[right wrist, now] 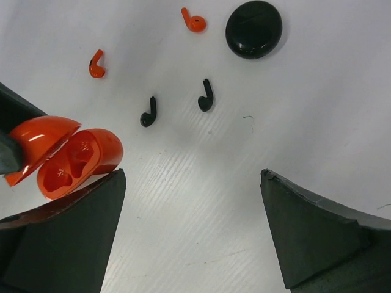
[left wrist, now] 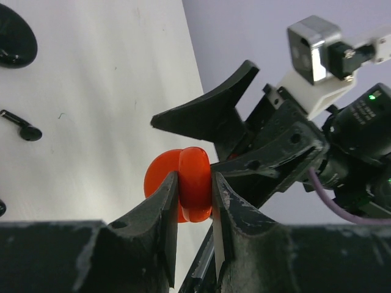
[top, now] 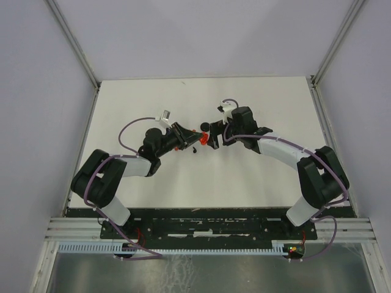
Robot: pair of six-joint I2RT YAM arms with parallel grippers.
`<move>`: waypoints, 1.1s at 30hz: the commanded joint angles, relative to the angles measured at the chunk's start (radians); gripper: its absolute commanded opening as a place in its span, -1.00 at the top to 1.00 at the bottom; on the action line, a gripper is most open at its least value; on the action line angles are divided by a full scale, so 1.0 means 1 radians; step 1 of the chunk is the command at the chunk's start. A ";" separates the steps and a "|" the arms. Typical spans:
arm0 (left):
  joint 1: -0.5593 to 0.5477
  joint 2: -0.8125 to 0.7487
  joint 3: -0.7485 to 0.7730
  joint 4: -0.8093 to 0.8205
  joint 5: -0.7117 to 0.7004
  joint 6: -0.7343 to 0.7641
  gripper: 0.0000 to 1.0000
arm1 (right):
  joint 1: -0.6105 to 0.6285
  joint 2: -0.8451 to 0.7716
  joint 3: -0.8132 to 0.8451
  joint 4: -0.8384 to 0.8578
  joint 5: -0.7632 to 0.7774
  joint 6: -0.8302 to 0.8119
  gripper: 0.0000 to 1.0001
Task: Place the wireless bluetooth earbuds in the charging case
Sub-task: Open the charging case.
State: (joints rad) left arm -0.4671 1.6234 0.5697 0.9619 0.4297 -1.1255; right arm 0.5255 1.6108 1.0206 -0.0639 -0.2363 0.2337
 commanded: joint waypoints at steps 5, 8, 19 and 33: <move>-0.007 0.024 0.046 0.139 0.038 -0.086 0.94 | 0.012 0.035 0.050 0.083 -0.019 0.033 -0.99; -0.006 0.030 0.048 0.143 0.040 -0.095 0.94 | 0.012 0.034 0.058 0.087 -0.012 0.035 -0.99; -0.007 0.099 0.031 0.290 0.049 -0.212 0.94 | 0.016 0.088 0.109 0.127 -0.034 0.067 -0.99; 0.000 0.159 -0.029 0.512 -0.066 -0.389 0.94 | 0.021 0.090 0.112 0.136 0.025 0.067 -0.99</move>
State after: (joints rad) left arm -0.4465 1.7908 0.5545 1.3342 0.3550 -1.4235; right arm 0.5304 1.7226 1.0866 -0.0120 -0.2371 0.2878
